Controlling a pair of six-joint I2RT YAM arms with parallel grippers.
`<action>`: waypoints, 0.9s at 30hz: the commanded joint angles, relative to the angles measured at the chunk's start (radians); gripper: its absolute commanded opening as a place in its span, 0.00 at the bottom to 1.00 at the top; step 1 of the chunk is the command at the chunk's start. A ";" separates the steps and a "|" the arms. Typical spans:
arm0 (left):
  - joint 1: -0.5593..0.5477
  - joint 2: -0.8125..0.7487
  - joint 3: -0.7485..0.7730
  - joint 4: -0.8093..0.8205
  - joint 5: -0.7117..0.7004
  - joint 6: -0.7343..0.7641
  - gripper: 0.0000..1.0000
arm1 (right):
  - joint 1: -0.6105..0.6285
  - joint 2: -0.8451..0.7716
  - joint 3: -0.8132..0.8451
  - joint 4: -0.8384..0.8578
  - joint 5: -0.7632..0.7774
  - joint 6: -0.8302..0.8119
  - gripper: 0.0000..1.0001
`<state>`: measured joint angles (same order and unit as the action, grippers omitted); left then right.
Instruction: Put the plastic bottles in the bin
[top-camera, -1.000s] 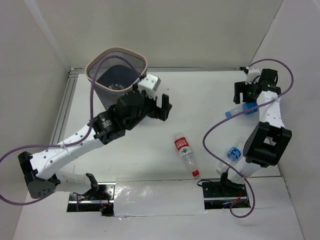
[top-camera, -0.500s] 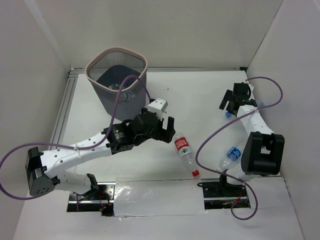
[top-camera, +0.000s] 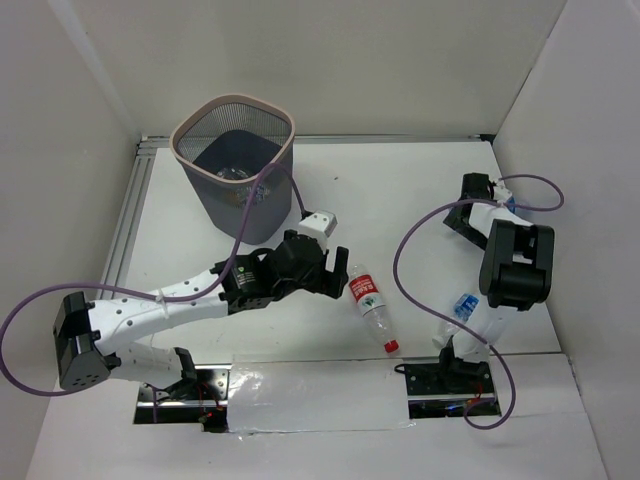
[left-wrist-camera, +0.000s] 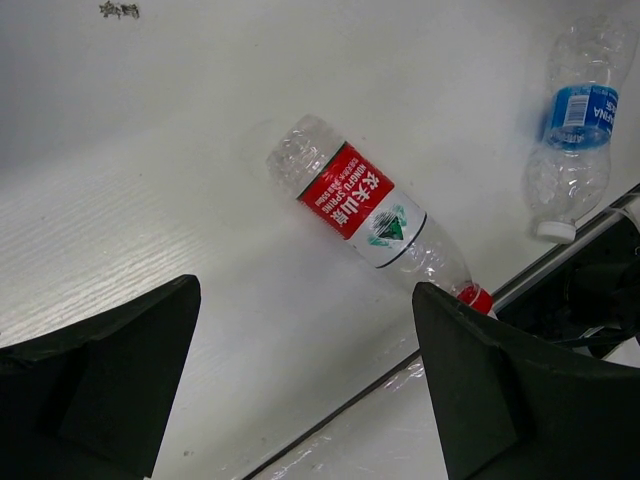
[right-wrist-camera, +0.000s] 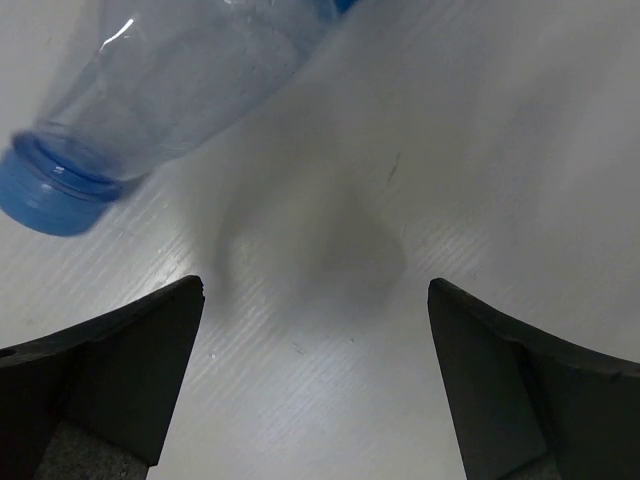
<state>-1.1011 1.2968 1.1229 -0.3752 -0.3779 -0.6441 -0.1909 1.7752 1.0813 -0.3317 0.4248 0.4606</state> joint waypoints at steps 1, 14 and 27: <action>-0.012 0.015 0.008 0.015 -0.015 -0.028 1.00 | -0.008 0.042 0.063 0.076 0.032 0.052 1.00; -0.013 0.024 0.020 -0.014 -0.024 -0.019 1.00 | -0.041 -0.274 -0.029 0.283 -0.589 -0.415 0.95; -0.013 -0.063 -0.106 0.036 -0.038 -0.049 1.00 | -0.255 0.122 0.722 -0.619 -1.141 -1.818 0.95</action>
<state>-1.1080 1.2945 1.0512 -0.3744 -0.3885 -0.6636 -0.3611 1.8168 1.6882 -0.6422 -0.5831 -0.9600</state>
